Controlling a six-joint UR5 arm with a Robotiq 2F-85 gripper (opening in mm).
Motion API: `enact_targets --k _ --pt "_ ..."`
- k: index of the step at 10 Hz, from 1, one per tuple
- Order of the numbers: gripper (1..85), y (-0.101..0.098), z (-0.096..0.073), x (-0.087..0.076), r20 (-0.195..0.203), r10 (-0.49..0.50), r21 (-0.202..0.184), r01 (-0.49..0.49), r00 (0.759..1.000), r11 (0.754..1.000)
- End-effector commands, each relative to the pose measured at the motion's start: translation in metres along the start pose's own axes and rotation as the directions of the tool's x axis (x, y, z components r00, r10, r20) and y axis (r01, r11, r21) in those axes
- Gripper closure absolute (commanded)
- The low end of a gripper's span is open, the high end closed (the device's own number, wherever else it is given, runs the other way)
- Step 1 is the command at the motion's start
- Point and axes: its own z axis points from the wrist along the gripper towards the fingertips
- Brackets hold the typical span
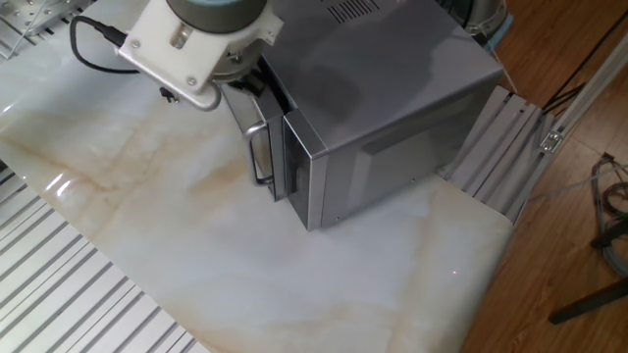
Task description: Open the microwave door
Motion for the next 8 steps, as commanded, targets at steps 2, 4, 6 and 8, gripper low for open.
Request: enact_targets --k 2,4,6,8 --pt "84.0 0.015 0.000 0.031 -0.106 0.071 -0.078 -0.080 0.992 0.994" --pt "84.0 0.036 -0.002 0.036 -0.128 0.110 -0.159 -0.130 0.986 0.979" --pt "84.0 0.062 -0.008 0.031 -0.134 0.151 -0.257 -0.182 0.979 0.949" --pt "84.0 0.074 -0.011 0.025 -0.118 0.150 -0.303 -0.179 0.982 0.936"
